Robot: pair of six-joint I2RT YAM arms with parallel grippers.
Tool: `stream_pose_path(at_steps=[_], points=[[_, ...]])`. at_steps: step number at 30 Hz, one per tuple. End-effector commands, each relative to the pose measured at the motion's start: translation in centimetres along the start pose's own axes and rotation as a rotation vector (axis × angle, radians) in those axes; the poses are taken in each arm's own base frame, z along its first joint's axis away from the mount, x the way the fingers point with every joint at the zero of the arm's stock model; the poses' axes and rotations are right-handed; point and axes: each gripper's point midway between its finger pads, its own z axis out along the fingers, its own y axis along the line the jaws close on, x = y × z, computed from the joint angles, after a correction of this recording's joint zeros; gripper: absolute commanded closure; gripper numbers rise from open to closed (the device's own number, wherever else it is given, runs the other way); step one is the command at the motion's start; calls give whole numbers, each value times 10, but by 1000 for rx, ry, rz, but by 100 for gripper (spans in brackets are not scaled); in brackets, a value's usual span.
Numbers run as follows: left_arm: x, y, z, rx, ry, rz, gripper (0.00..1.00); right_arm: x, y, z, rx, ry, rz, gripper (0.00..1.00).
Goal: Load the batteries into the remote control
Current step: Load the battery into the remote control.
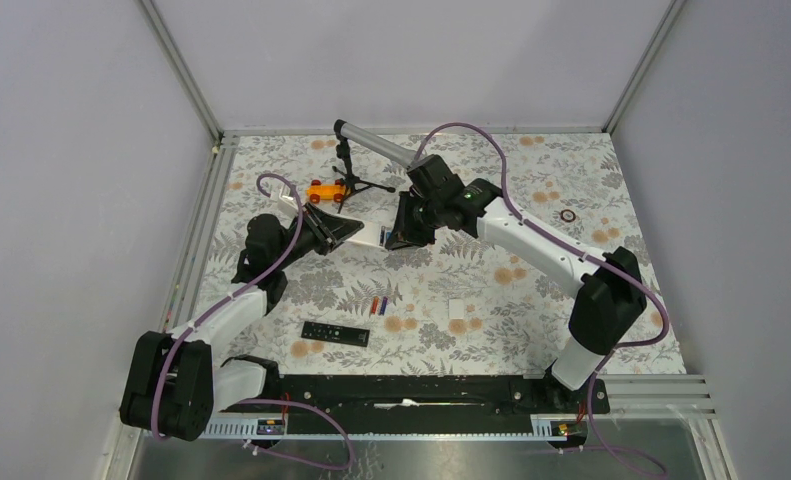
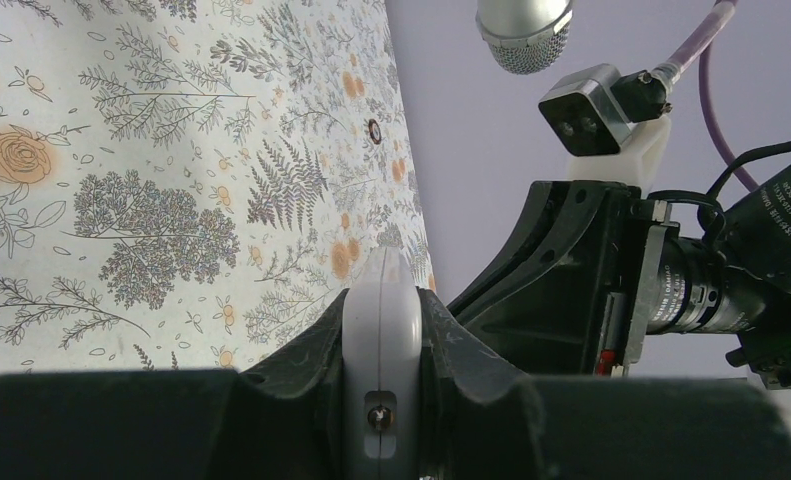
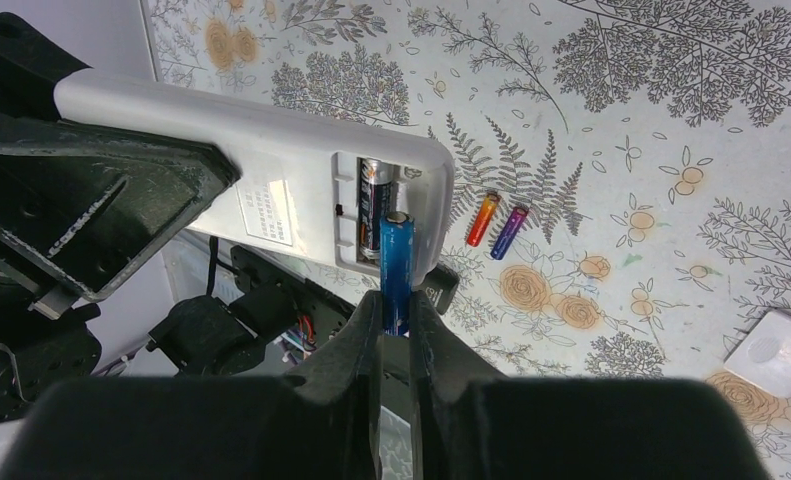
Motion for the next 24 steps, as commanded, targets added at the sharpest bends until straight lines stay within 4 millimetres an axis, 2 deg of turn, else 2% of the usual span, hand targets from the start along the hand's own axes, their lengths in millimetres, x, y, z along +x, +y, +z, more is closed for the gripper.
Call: stream_pose_path(at_steps=[1,24], points=[[-11,-32,-2,105,-39,80,100,-3,14,-4,-29,-2,1,84],[-11,-33,-2,108,-36,79,100,-13,23,-2,-52,-37,29,71]])
